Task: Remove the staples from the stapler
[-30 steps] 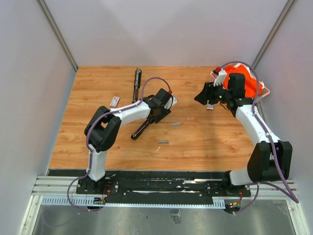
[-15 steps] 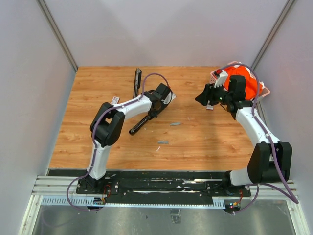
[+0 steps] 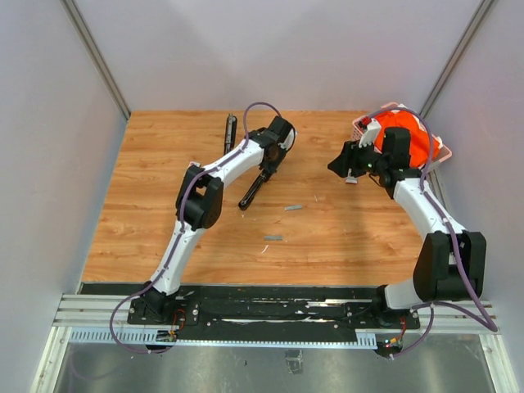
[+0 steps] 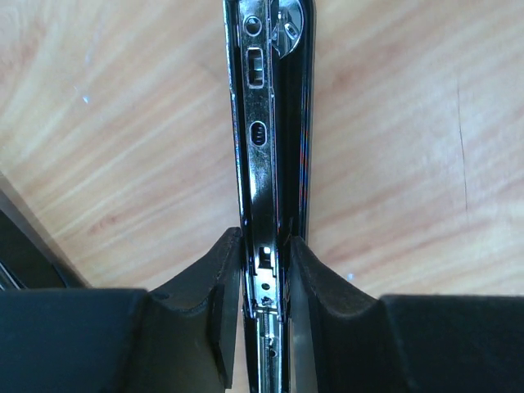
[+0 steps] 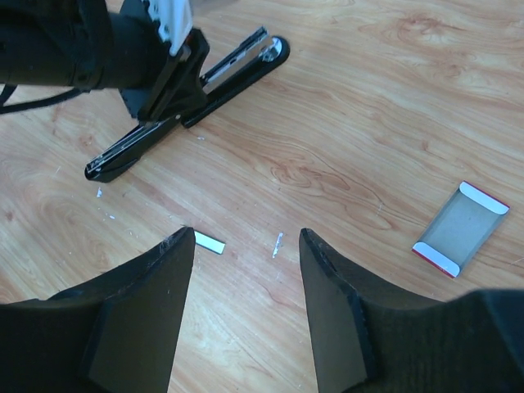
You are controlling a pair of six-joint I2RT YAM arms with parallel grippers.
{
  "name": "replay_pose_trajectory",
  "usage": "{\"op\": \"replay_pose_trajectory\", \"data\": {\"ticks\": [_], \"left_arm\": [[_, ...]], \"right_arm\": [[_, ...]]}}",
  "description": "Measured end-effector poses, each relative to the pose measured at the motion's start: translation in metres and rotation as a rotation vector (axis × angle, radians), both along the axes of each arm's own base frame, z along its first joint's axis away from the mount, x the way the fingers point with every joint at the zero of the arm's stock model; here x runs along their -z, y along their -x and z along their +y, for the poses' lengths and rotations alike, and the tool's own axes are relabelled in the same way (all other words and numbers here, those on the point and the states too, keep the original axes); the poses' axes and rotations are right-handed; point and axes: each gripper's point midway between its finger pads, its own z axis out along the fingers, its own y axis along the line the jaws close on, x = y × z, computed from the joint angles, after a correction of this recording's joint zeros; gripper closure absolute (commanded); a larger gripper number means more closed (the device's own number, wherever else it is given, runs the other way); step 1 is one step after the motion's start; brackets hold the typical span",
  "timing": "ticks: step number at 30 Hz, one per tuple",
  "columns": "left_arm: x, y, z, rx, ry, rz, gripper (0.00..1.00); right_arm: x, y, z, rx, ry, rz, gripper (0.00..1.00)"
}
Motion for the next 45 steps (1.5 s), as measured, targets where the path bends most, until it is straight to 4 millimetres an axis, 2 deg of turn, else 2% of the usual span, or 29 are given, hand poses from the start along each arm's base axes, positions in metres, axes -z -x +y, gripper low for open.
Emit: {"op": "replay_pose_trajectory", "data": {"ticks": [4, 7, 14, 20, 22, 28, 32, 35, 41, 45], "left_arm": [[-0.001, -0.026, -0.009, -0.068, 0.048, -0.029, 0.55], [0.006, -0.038, -0.014, -0.116, 0.087, -0.038, 0.48], [0.011, -0.051, -0.019, -0.212, 0.244, -0.011, 0.31], [0.006, -0.060, -0.005, -0.255, 0.308, 0.005, 0.11], [0.002, -0.052, 0.008, -0.259, 0.293, 0.017, 0.00], [-0.038, -0.006, 0.049, -0.229, 0.227, -0.003, 0.02], [-0.061, 0.020, 0.065, -0.183, 0.205, -0.034, 0.02], [-0.053, 0.040, 0.071, -0.134, 0.192, -0.002, 0.01], [-0.003, 0.101, 0.086, -0.018, 0.135, 0.154, 0.02], [-0.005, 0.119, 0.085, 0.042, 0.131, 0.147, 0.02]], "right_arm": [[0.007, -0.001, 0.000, -0.002, 0.006, 0.014, 0.44], [0.009, -0.002, -0.001, -0.002, 0.013, 0.013, 0.44], [0.014, -0.004, -0.002, 0.000, 0.022, 0.017, 0.44], [0.022, -0.004, -0.002, -0.001, 0.026, 0.036, 0.44], [0.023, -0.004, -0.002, -0.001, 0.026, 0.037, 0.44], [0.027, -0.006, -0.002, -0.004, 0.027, 0.041, 0.44], [0.034, -0.007, -0.002, -0.005, 0.027, 0.059, 0.44], [0.037, -0.007, -0.002, -0.006, 0.027, 0.067, 0.44], [0.037, -0.007, -0.002, -0.007, 0.026, 0.067, 0.44], [0.036, -0.006, -0.001, -0.009, 0.025, 0.067, 0.44]]}}
